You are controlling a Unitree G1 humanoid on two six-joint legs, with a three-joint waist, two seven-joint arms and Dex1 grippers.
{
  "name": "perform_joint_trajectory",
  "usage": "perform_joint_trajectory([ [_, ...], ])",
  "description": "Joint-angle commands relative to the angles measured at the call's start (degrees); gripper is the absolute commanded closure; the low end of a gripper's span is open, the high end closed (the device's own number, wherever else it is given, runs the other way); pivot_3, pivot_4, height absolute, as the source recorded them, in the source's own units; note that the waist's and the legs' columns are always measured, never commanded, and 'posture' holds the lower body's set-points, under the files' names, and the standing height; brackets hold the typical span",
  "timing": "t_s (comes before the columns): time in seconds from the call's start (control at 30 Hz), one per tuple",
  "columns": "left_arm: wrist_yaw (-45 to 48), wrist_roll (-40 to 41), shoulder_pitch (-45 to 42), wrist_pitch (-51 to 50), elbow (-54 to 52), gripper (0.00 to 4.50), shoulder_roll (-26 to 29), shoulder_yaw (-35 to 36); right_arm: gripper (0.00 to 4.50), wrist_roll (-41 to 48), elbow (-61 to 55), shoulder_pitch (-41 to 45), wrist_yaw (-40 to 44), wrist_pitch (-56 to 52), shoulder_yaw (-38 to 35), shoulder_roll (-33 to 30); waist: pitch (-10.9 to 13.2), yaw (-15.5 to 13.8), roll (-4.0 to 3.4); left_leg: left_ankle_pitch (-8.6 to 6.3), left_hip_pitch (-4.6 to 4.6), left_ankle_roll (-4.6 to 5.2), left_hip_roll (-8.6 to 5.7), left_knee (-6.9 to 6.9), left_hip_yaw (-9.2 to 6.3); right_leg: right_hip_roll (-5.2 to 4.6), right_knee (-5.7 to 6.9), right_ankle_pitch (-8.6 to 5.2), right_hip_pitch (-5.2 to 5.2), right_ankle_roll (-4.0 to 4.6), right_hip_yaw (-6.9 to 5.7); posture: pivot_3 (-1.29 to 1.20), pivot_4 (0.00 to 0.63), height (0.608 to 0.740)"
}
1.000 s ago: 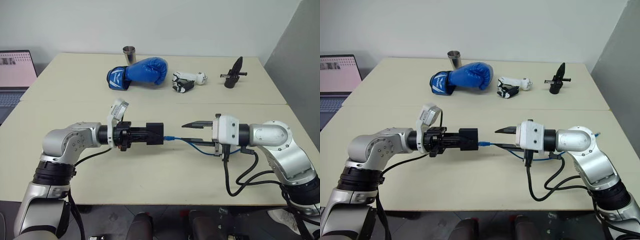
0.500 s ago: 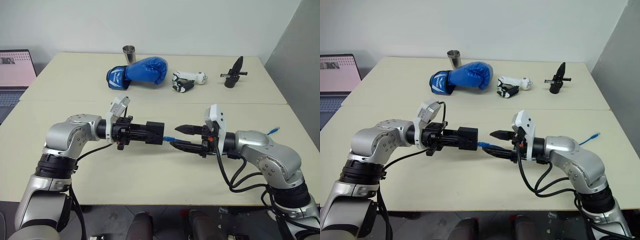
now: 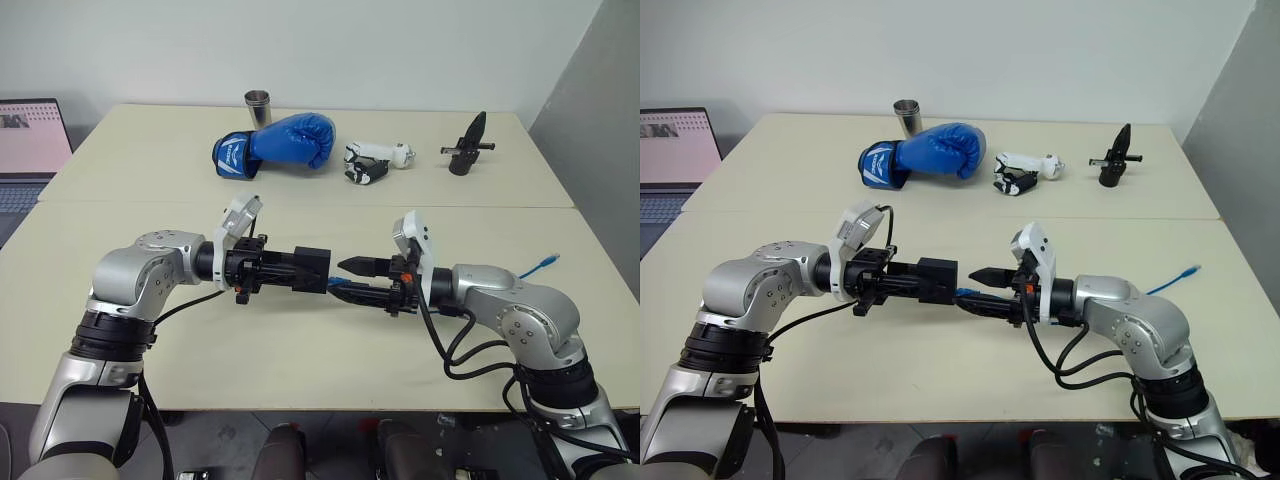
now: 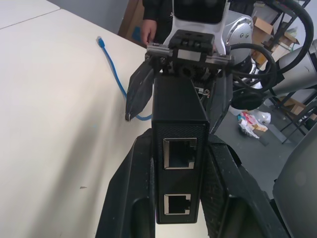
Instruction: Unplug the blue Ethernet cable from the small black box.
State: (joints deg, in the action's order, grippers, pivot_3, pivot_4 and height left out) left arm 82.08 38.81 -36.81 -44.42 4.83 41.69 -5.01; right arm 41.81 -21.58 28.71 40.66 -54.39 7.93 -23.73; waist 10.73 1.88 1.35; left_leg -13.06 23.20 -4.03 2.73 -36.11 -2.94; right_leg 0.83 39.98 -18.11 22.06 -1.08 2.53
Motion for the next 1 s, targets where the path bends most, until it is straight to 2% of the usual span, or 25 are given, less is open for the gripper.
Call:
perform_joint_trajectory([
  [0.03, 0.3, 0.46, -0.47, 0.4, -1.65, 3.7, -0.01, 1.26, 1.52, 1.32, -0.53, 1.17, 0.08, -0.06, -0.97, 0.54, 0.0, 0.0, 0.0, 0.0, 0.02, 0.0, 0.0, 0.0, 0.0, 0.0, 0.0, 0.0, 0.02, 0.0, 0.0, 0.0, 0.15, 0.74],
  [0.33, 0.0, 0.51, -0.33, 0.17, -1.94, 3.7, -0.23, 1.22, 1.52, 2.15, -0.23, 1.17, 0.54, -0.76, -1.42, 0.89, 0.0, 0.0, 0.0, 0.0, 0.17, 0.0, 0.0, -0.01, -0.01, 0.0, 0.0, 0.0, 0.15, 0.01, -0.02, 0.0, 0.15, 0.74],
  [0.43, -0.13, 0.56, -0.22, 0.12, -2.09, 3.7, -0.38, 1.19, 2.04, 2.32, -0.21, 1.21, 0.56, -0.98, -1.55, 0.88, 0.0, 0.0, 0.0, 0.0, 0.17, 0.0, 0.0, 0.0, -0.02, 0.0, 0.0, 0.0, 0.16, 0.0, -0.02, 0.0, 0.15, 0.74],
  [0.57, -0.02, 0.53, -0.12, 0.11, -2.2, 3.7, -0.45, 1.01, 3.09, 2.69, -0.11, 1.29, 0.55, -1.1, -1.68, 0.98, 0.0, 0.0, 0.0, 0.0, 0.18, 0.0, 0.0, 0.0, -0.02, 0.0, 0.0, 0.0, 0.17, 0.0, -0.02, 0.0, 0.15, 0.74],
  [0.77, -0.06, 0.61, 0.11, -0.06, -2.42, 3.7, -0.63, 0.95, 4.4, 4.07, -0.41, 1.34, 1.07, -1.88, -1.73, 0.52, 0.0, 0.0, 0.0, 0.0, 0.19, 0.0, 0.0, -0.01, -0.02, 0.0, 0.0, 0.0, 0.18, 0.01, -0.03, 0.0, 0.15, 0.74],
  [1.0, -0.15, 0.73, 0.0, -0.29, -2.15, 3.7, -0.89, 1.09, 4.44, 4.78, -0.98, 1.37, 1.42, -2.32, -1.57, 0.11, 0.0, 0.0, 0.0, 0.0, 0.19, 0.0, 0.0, -0.01, -0.02, 0.0, 0.0, 0.0, 0.18, 0.01, -0.02, 0.0, 0.15, 0.74],
])
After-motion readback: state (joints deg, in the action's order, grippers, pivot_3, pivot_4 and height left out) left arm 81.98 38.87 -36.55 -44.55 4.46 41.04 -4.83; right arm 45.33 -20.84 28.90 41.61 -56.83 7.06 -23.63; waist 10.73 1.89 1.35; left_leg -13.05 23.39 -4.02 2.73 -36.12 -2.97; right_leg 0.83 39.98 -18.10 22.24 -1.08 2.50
